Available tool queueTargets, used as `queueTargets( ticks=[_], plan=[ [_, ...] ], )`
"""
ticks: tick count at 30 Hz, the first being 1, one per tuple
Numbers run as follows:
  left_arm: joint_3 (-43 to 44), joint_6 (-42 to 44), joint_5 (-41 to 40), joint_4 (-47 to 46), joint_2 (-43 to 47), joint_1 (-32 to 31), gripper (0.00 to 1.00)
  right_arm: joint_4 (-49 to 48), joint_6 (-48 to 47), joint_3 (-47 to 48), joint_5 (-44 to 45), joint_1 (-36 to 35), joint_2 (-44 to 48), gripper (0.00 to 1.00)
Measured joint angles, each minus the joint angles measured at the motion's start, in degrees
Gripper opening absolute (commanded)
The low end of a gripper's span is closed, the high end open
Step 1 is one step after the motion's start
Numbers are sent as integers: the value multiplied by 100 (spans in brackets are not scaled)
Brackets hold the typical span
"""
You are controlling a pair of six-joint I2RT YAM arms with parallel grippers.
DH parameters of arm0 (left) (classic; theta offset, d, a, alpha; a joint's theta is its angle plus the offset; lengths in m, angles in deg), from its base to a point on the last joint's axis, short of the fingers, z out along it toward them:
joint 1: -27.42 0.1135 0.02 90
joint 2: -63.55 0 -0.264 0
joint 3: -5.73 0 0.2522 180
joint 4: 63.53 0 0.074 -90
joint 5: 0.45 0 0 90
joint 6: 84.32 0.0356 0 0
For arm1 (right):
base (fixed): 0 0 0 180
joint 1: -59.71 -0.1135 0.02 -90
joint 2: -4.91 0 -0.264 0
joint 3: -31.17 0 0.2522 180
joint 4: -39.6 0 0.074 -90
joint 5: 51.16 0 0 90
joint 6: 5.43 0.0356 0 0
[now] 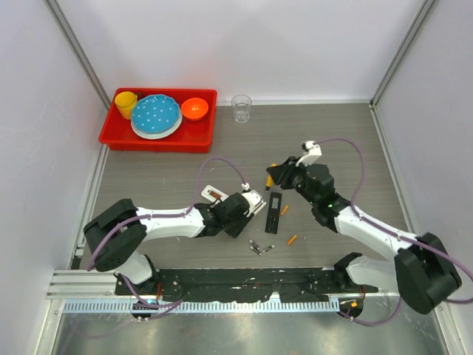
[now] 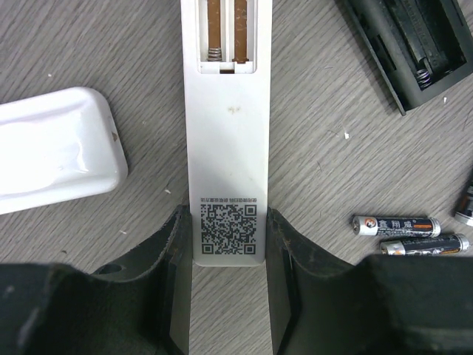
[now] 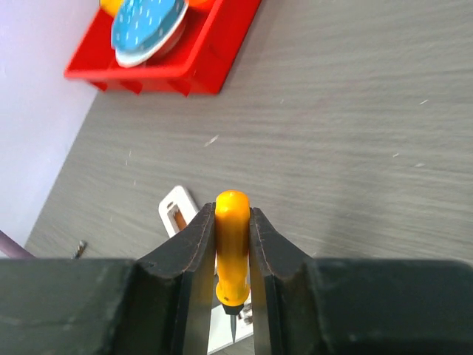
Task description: Unload the batteries from the remote control
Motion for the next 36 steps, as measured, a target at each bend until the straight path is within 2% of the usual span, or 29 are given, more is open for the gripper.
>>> queueTargets(
  ticks=[7, 12, 18, 25, 32, 36],
  plan=[
    [133, -90, -61, 275, 361, 85, 0, 452, 92, -96, -313, 903, 964, 1],
    [522, -284, -256, 385, 754, 328, 0, 772, 87, -101, -496, 1141, 1062, 1],
    [643, -769, -544, 651, 1329, 1056, 0, 820, 92, -127, -671, 1204, 968, 1],
    [76, -1600, -964, 1440, 2155, 1788, 0, 807, 129, -223, -815, 1215, 695, 1],
    [-634, -2354, -1088, 2302, 2900, 2103, 0, 688, 201, -234, -920, 1241, 380, 1],
    [-796, -2581, -1069, 2518, 3042, 2310, 0, 616, 262, -234, -990, 1241, 249, 1]
  ],
)
